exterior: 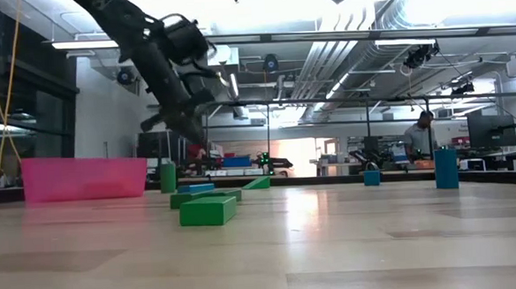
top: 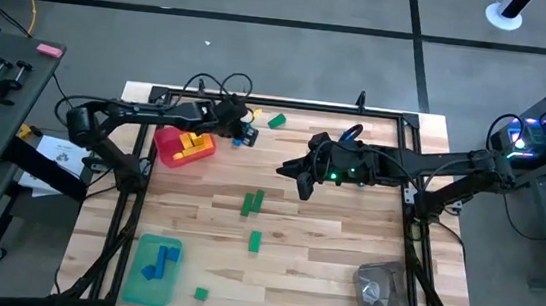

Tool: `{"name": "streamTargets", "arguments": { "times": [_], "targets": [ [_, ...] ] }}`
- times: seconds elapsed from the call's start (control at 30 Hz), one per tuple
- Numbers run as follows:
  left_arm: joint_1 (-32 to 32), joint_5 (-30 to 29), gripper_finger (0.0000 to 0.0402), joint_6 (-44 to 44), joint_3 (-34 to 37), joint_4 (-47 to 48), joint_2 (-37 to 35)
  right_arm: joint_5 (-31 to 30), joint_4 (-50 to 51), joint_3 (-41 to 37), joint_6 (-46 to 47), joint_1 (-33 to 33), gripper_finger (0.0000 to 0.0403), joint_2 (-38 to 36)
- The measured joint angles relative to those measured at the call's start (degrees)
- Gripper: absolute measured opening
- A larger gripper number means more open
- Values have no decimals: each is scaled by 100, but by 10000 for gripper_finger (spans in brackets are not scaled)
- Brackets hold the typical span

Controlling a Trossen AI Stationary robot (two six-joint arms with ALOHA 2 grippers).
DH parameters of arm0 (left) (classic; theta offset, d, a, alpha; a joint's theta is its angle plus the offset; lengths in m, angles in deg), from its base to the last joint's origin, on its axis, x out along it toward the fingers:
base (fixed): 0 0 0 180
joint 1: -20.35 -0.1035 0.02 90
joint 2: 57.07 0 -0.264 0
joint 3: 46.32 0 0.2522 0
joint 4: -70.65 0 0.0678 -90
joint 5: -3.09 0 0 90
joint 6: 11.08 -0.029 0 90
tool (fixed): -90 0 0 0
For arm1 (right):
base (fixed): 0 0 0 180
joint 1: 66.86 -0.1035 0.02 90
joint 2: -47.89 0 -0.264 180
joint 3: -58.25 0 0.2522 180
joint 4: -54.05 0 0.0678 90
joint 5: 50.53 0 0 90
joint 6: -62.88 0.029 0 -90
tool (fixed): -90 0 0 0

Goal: Sort blocks
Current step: Put the blue block into the green bin

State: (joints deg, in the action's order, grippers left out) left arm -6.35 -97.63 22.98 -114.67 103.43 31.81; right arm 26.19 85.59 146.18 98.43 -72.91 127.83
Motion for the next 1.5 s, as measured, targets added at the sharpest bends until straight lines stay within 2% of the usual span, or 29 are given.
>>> {"name": "streamTargets", "arguments": {
  "times": [0.07,0.17,0.3,0.43,0.6,0.77,1.13,1.5],
  "targets": [
    [-93,417,15,-29,-119,259,233,0,0,0,0,0,0,0],
    [-189,571,42,-476,-584,845,678,-1,1,0,19,0,0,2],
    [-211,270,91,-1319,-1536,1841,1216,0,1,0,44,0,0,1],
    [-218,-11,141,-1798,-2176,2169,1574,0,2,0,76,0,0,2],
    [-342,260,198,-1794,-2446,2225,1974,-2,1,0,197,0,0,2],
    [-559,468,236,-1622,-2470,2454,2248,-2,1,0,321,0,0,2],
    [-939,744,252,-1921,-2474,2340,2516,-2,2,0,325,0,0,2],
    [-865,780,244,-1720,-2500,2436,2925,-2,2,0,452,-40,0,2]
  ]
}}
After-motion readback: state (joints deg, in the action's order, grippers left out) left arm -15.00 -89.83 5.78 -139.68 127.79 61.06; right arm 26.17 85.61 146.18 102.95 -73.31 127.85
